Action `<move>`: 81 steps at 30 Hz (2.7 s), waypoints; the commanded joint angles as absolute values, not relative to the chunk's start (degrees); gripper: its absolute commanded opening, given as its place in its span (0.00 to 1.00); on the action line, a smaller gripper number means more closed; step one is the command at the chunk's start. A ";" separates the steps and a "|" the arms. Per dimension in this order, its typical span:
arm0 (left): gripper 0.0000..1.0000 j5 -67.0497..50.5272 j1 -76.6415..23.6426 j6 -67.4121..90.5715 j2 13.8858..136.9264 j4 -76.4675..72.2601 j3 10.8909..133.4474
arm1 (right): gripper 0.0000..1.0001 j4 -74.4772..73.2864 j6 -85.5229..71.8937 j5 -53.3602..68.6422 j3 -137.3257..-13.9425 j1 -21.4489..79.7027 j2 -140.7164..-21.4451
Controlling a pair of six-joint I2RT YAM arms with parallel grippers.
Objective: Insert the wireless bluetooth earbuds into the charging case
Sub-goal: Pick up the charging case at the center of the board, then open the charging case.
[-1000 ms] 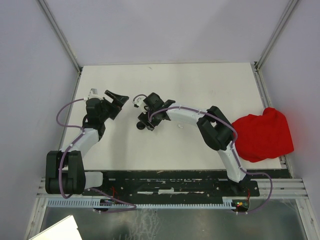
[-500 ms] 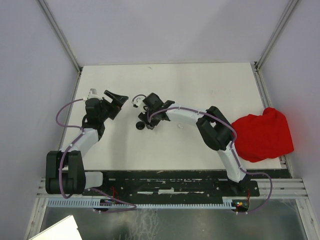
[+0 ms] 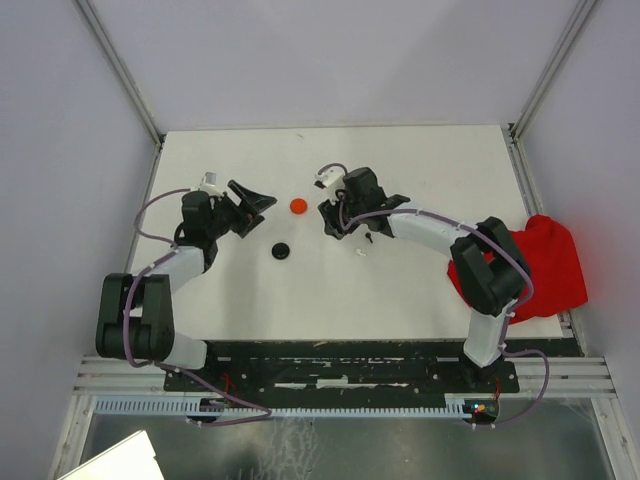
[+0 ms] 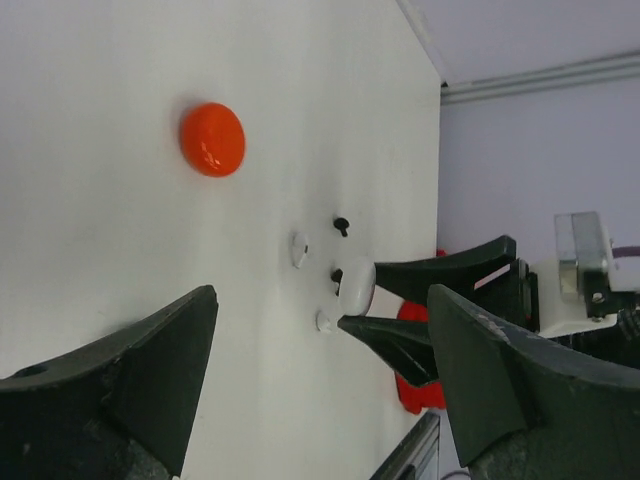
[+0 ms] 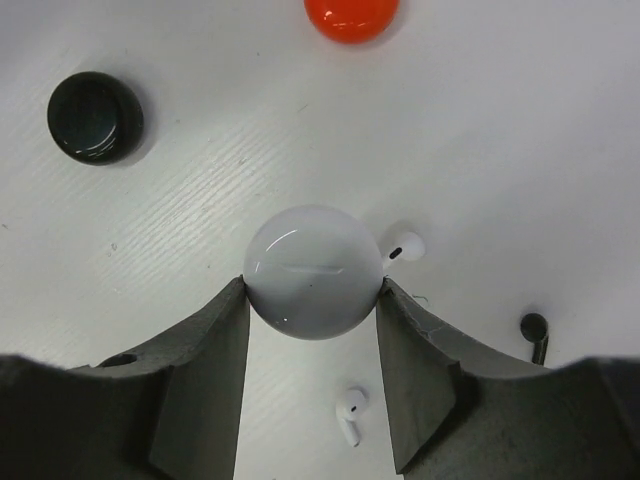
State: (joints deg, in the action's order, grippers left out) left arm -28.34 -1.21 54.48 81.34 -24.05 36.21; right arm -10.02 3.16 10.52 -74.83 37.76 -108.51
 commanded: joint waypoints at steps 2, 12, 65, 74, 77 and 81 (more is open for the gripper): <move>0.90 -37.32 -6.56 54.44 85.87 -30.71 41.77 | 0.35 -5.91 6.57 16.24 -70.64 37.20 -101.65; 0.84 -41.74 -14.80 52.94 95.19 -30.85 47.25 | 0.34 -5.10 9.21 20.54 -63.75 36.65 -94.87; 0.47 -46.46 -21.75 50.80 100.24 -35.18 46.74 | 0.34 -5.42 10.02 23.03 -63.45 35.87 -93.47; 0.41 -46.42 -21.74 51.33 100.40 -36.02 46.51 | 0.34 -5.49 10.12 23.03 -63.33 35.86 -93.43; 0.40 -46.41 -21.72 51.44 100.54 -36.23 46.49 | 0.34 -5.45 10.11 23.09 -63.41 35.86 -93.43; 0.39 -46.41 -21.77 51.66 100.59 -36.47 46.42 | 0.34 -5.52 10.11 23.12 -63.40 35.88 -93.45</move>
